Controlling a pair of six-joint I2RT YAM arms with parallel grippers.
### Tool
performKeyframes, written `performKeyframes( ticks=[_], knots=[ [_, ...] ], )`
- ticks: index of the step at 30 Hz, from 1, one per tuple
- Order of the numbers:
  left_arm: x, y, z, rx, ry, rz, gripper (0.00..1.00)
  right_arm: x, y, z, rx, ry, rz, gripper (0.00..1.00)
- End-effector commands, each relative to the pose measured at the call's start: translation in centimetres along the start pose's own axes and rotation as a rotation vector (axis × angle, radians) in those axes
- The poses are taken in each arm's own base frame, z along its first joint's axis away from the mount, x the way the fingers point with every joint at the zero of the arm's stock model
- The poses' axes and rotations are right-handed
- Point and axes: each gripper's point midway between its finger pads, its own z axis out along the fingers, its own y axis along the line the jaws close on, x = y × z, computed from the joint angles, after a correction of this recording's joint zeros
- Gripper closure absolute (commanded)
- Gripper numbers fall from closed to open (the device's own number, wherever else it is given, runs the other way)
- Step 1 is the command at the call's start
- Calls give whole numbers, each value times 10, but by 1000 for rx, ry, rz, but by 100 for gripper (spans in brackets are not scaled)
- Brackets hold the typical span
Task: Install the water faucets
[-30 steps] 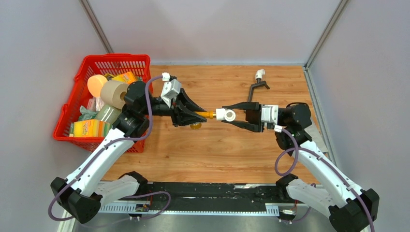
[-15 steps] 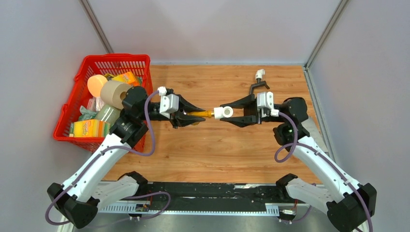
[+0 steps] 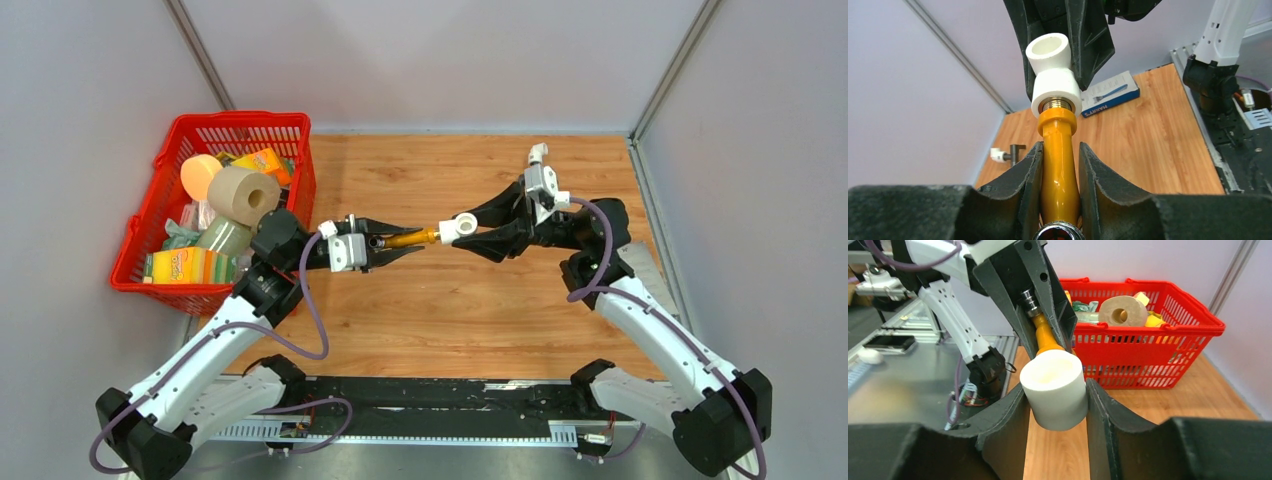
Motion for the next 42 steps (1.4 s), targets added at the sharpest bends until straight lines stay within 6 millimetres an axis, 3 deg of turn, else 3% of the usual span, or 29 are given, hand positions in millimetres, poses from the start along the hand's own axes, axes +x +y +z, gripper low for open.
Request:
performKeyframes(
  ticks=[1,8,16,25,30,37,42],
  knots=[
    [-9,-2,8,17,-67,220,100,-12,7,10,-6,-54,168,100],
    [-1,4,11,-50,11,381,100,-10,-7,13,83,-41,359,100],
    [7,16,13,-175,79,628,100,14,-31,14,237,-15,652,100],
    [29,17,16,-230,206,907,100,30,-31,12,279,-3,811,100],
    [40,18,18,-263,305,1104,100,48,-38,6,370,15,916,100],
    [58,21,19,-268,421,1178,100,77,-44,-1,474,30,1074,100],
    [71,15,19,-233,453,1190,100,84,-47,-4,529,28,1127,100]
  ],
)
